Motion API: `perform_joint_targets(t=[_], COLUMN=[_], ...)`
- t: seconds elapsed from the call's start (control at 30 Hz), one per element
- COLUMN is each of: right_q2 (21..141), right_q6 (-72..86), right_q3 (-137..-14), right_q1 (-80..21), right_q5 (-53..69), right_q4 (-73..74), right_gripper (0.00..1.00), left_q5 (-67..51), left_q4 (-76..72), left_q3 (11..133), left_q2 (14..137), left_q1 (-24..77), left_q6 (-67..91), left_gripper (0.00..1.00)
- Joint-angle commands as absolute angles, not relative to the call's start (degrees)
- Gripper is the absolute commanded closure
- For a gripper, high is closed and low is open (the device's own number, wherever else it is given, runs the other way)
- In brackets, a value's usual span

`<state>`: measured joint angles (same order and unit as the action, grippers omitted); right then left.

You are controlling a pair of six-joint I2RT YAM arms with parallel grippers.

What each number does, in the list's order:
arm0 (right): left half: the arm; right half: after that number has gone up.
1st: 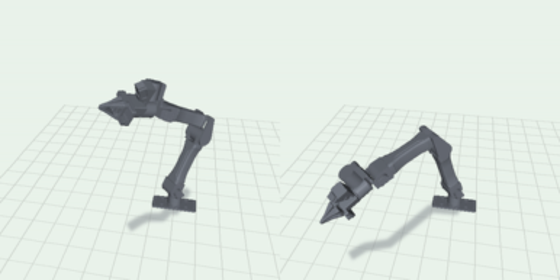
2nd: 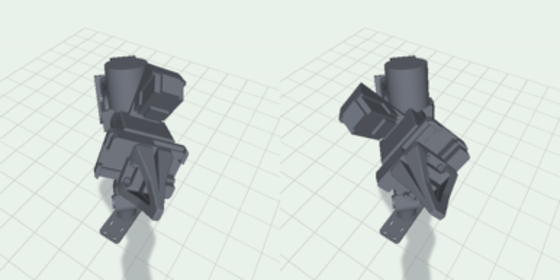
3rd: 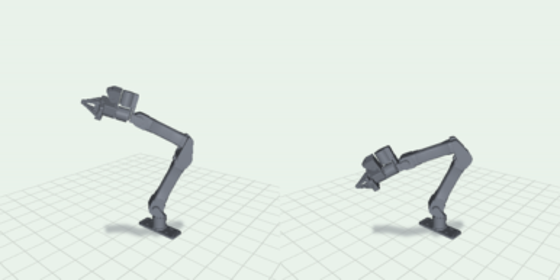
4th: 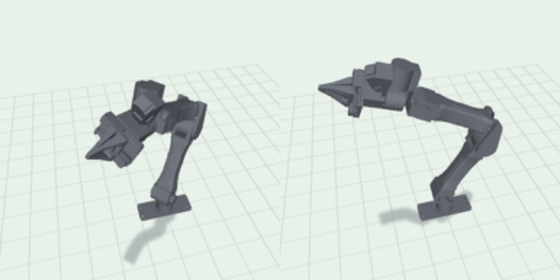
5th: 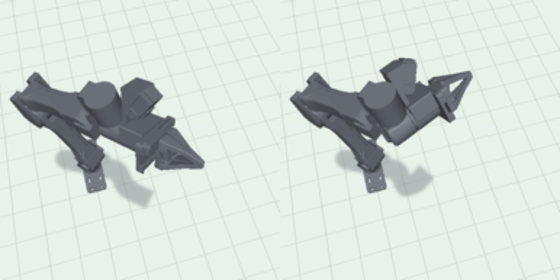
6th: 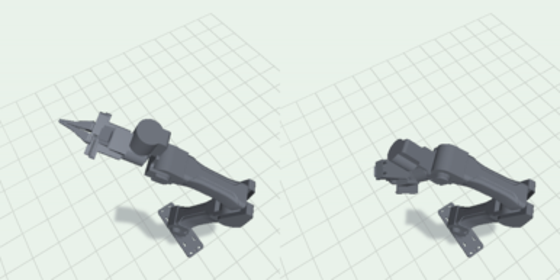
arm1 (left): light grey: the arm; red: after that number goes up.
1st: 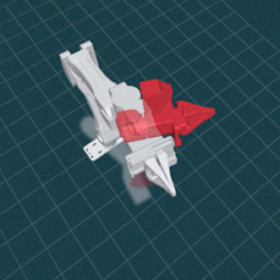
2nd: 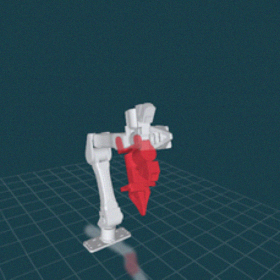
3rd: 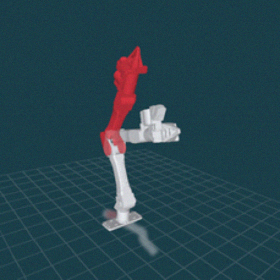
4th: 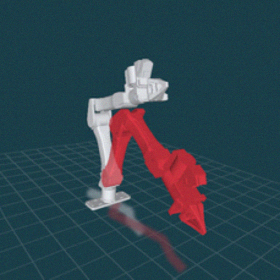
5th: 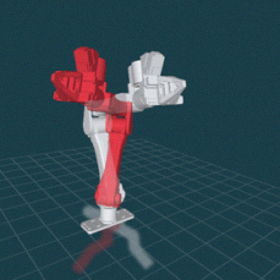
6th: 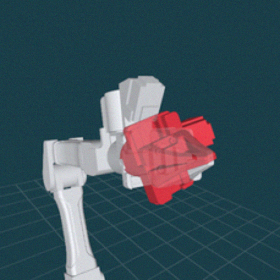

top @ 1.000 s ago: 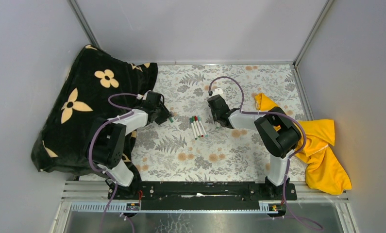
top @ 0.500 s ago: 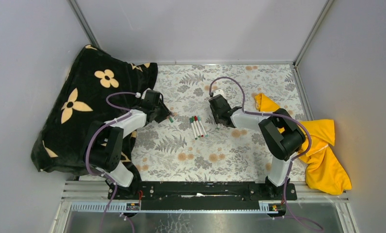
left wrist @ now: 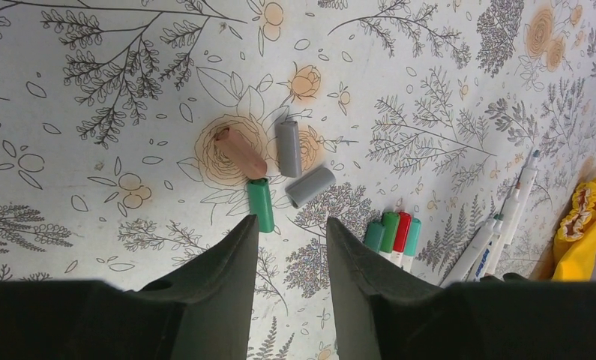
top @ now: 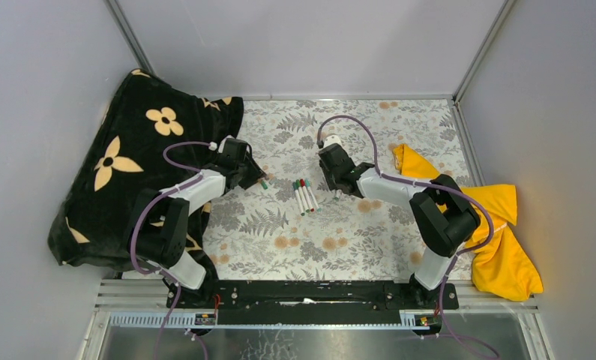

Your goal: Open the pen caps

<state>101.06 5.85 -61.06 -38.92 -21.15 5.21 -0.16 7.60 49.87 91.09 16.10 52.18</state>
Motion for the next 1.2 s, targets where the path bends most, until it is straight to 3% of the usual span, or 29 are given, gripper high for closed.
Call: perform_joint_targets(t=[0.0,0.07,0.23,0.4,1.17], right_q2=[98.36,99.09,102.23,104.09,101.85], right_q6=[7.47,8.39,10.41,11.37,11.37], right_q3=[-63.06,-62.51,-61.31,-60.48,-59.41], right_q1=[-39.63,-39.66,-39.65,-39.51,-37.10], right_q5=[-16.98,-15.59,-14.17,-14.86,-19.35], right_q4=[6.63,6.41,5.22,4.64,11.21], right_gripper=[0.64,0.70,0.74,0.74,0.74], left_q5=[0.62,0.70,0.53,1.13,0.26], left_q4=[8.29,8.33,8.48,9.14,9.67], left_q3=[49.83,50.06,50.58,50.38,50.95], left_q2=[89.69,89.65,89.47,88.56,84.57], left_q1=[16.48,16.48,16.48,16.52,16.60], left_q6=[52.71,52.89,52.83,52.28,52.91], left_gripper=[0.55,0.55,0.54,0.37,0.36])
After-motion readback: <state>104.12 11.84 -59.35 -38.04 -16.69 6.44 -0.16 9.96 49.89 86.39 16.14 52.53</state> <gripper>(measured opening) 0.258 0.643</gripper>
